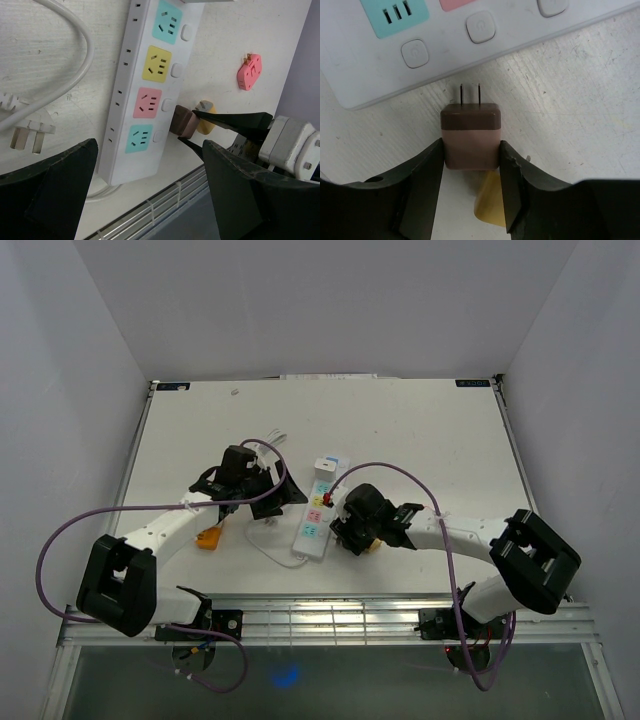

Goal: Insert the plug
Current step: Pick up the plug from the center of the board.

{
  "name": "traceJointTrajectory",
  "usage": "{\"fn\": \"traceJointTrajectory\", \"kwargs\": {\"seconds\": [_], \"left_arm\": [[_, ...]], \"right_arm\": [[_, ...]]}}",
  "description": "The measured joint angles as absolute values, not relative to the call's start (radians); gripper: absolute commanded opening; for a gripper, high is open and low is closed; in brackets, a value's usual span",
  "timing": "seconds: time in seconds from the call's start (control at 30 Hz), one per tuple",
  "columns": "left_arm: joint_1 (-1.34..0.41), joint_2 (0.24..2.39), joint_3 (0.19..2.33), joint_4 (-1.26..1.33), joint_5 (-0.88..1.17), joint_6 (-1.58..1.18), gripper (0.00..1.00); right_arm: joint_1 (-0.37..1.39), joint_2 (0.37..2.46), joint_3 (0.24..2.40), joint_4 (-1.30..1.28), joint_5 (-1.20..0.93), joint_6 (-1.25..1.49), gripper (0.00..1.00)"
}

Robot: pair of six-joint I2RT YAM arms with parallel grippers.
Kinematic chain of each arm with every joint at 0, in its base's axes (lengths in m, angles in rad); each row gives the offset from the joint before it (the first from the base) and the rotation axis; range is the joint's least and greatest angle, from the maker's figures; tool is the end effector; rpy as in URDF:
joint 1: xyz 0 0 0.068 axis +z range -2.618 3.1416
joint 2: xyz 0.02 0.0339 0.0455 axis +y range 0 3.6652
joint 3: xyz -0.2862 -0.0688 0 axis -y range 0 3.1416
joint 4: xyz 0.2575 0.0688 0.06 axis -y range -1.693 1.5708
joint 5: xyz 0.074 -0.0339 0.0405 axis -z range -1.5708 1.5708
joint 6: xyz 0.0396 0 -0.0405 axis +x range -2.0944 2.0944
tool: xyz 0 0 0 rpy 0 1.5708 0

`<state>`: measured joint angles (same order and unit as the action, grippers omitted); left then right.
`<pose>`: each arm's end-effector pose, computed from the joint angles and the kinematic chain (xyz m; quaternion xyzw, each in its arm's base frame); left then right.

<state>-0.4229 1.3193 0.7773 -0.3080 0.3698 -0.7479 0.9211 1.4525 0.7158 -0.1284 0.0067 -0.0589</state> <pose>0.2436 -0.1253 0.2259 -0.0848 0.9182 -0.3349 0.1939 0.1762 0.2315 0.1827 -0.4406 0.8285 0.1415 0.3153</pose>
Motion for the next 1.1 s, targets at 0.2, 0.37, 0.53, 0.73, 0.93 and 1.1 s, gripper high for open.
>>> {"fn": "traceJointTrajectory", "kwargs": {"seconds": [0.2, 0.37, 0.53, 0.73, 0.93, 1.1], "left_arm": [[-0.412, 1.319, 0.778, -0.311, 0.410, -0.740, 0.95], [-0.412, 1.319, 0.779, -0.311, 0.455, -0.733, 0.95], [-0.416, 1.319, 0.779, -0.294, 0.519, -0.741, 0.95], [-0.457, 1.319, 0.779, -0.232, 0.590, -0.785, 0.97], [-0.470, 1.311, 0.779, -0.172, 0.659, -0.838, 0.97], [-0.471, 1.307, 0.778, -0.138, 0.686, -0.865, 0.96]], "right_arm": [[0.921, 1.422, 0.715, -0.129, 0.028, -0.056, 0.38], [0.923, 1.324, 0.714, -0.128, 0.030, -0.056, 0.37], [0.923, 1.264, 0.715, -0.125, 0.019, -0.051, 0.36], [0.923, 1.260, 0.717, -0.124, -0.009, -0.043, 0.35], [0.923, 1.250, 0.724, -0.099, -0.019, -0.037, 0.34], [0.923, 1.242, 0.746, -0.079, -0.032, -0.036, 0.34]]}}
